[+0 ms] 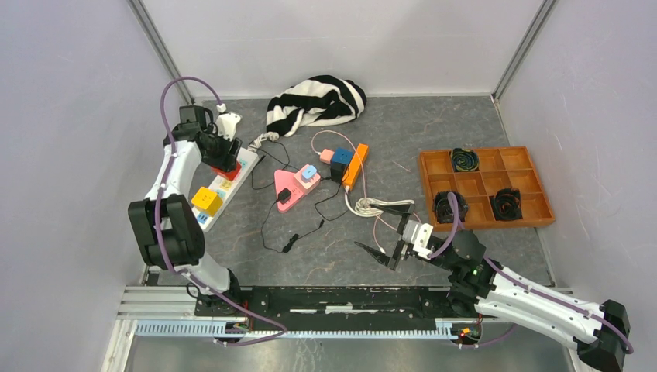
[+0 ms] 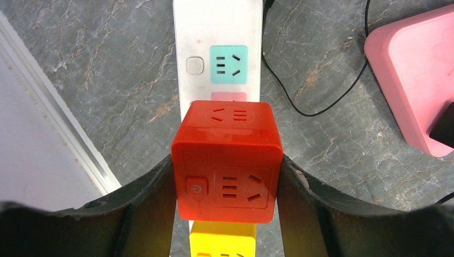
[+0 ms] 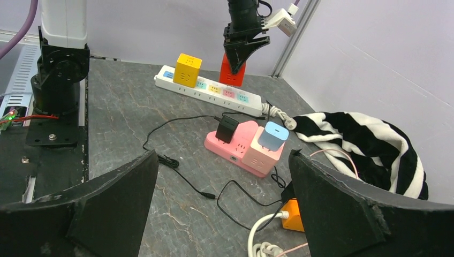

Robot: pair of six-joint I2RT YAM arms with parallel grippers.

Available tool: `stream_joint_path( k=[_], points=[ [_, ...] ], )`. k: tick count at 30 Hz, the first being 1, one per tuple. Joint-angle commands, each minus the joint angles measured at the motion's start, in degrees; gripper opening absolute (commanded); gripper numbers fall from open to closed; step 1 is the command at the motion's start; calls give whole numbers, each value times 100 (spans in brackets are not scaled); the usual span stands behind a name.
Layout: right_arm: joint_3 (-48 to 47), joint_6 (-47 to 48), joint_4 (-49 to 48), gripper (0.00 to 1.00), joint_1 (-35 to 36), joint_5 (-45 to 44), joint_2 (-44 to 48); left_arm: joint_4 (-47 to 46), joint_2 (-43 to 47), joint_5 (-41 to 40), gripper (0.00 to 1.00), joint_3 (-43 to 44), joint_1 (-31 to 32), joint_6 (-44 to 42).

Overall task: Insert the plug
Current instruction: Insert the plug into the socket.

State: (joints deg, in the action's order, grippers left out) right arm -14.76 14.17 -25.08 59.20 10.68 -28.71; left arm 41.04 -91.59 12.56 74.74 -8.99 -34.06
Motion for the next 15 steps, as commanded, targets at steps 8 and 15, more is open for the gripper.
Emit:
stream_joint_path(
  k=[8,15],
  points=[
    [-61,6,-216,98,4,-216,134,-99,-542,575,2,485,-155,-371],
    [-47,42,-230,98,1,-236,136,-89,-753,431,2,607,-161,-408]
  ],
)
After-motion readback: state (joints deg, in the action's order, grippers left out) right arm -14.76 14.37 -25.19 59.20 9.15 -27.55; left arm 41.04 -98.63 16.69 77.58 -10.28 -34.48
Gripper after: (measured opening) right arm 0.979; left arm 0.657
